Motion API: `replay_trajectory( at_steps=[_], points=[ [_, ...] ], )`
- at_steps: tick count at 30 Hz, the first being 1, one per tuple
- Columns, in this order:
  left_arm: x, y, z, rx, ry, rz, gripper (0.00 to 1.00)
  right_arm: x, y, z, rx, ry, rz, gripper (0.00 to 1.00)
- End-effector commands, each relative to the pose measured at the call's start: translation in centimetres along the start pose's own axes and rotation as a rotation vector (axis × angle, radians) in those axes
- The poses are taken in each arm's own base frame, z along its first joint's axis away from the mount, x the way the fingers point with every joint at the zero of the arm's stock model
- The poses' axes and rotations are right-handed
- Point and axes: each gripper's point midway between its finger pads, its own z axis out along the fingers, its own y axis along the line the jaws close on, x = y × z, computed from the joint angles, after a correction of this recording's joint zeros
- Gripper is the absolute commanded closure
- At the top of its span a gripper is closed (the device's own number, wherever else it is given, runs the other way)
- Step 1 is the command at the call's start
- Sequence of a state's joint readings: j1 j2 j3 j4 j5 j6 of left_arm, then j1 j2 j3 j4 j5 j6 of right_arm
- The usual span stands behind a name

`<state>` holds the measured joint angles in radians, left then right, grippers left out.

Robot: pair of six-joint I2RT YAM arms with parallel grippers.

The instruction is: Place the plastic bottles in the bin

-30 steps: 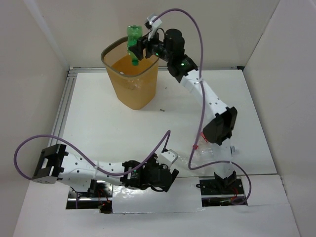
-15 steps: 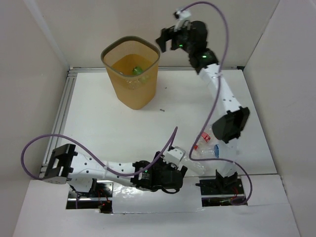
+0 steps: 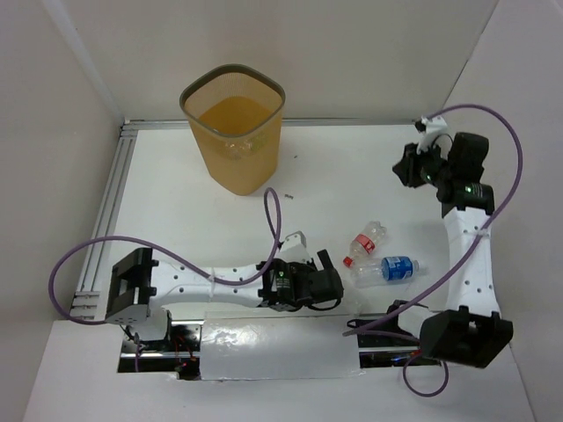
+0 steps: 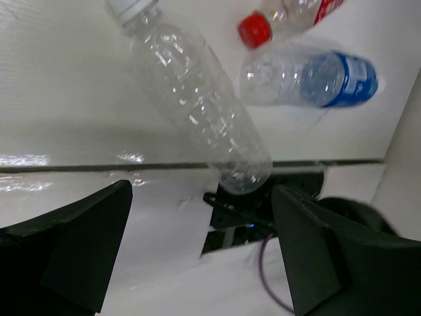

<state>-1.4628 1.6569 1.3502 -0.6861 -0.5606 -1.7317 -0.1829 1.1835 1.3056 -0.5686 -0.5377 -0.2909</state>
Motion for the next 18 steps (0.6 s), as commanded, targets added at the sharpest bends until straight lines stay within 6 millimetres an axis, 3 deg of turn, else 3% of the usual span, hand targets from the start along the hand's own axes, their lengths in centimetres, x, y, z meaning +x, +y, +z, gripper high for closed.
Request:
replay_trajectory(
  at_steps=[1,2,5,7,18],
  points=[
    [-1.0,-1.6,1.3,-0.016,-0.01,-0.201,0.0,3.1,1.1,-3.3,-0.033,0.026,-0.041,0.68],
    [-1.1,-1.7,2.3,-0.034,-0.018,-0.203,0.0,3.9,1.6,-4.1,-0.032,0.024,-0.047,0.62],
    [-0.6,-2.7,3.1,-0.05,0.018,-0.217,0.0,5.2,2.0,-5.2,-0.01,0.057,-0.045,0.3],
    [-0.6,-1.9,4.8,-0.1,0.017,-0.239,0.0,5.8,2.5,-5.8,-0.009,0.08,-0.03,0.25],
    [0.9,0.1,8.8,-0.202,0.035,-0.309,0.0,5.9,4.0,-7.1,-0.034,0.085,0.01,0.24]
  ],
)
